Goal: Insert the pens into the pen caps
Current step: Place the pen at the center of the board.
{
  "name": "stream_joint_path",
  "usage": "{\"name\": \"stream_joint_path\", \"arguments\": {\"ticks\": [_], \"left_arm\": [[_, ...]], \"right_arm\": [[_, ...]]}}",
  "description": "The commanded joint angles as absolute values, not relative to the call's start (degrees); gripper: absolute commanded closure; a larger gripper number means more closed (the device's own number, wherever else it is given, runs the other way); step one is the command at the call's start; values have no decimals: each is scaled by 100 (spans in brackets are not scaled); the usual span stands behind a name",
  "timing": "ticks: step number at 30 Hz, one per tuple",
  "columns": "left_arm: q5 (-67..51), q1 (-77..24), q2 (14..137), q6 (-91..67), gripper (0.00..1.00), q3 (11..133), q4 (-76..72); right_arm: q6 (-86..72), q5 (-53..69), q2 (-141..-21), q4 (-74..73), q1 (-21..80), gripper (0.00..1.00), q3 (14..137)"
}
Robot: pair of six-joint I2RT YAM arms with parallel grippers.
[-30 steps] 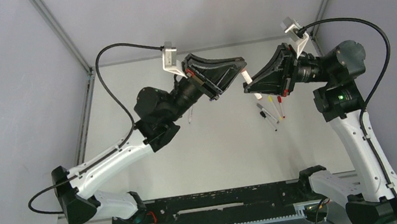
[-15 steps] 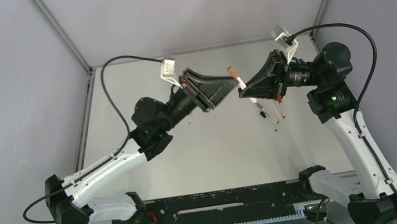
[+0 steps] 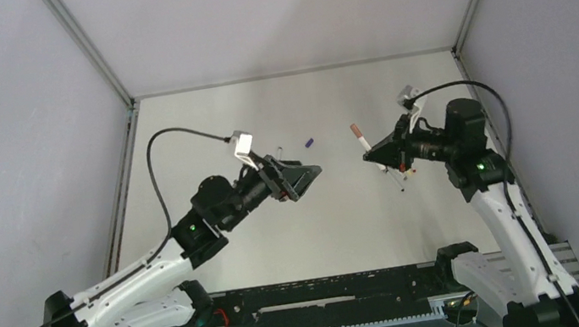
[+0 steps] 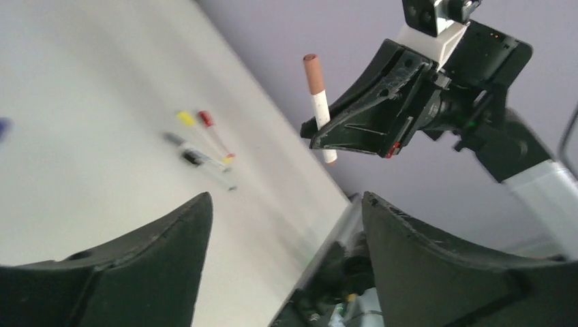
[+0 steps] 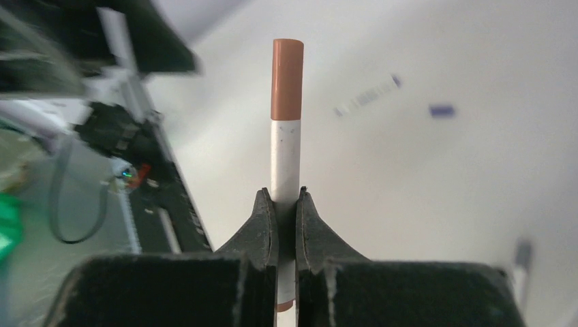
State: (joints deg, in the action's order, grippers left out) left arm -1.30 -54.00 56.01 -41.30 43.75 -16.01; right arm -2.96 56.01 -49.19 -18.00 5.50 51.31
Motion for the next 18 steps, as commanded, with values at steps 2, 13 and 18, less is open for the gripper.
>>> {"name": "stream_joint_path", "arguments": {"ticks": [2, 13, 18], "left_arm": [[1636, -5293, 4846, -3765, 8, 3470, -1057], [2304, -4919, 4165, -4349, 3, 2689, -680], [2292, -4855, 4272, -4433, 3, 2679, -569]], "right_arm": [[1411, 3962, -5594, -2881, 420, 100, 4507], [2073, 2873, -7423, -2467, 576, 95, 4401], [1736, 2358, -8108, -2150, 780, 90, 4456]]}}
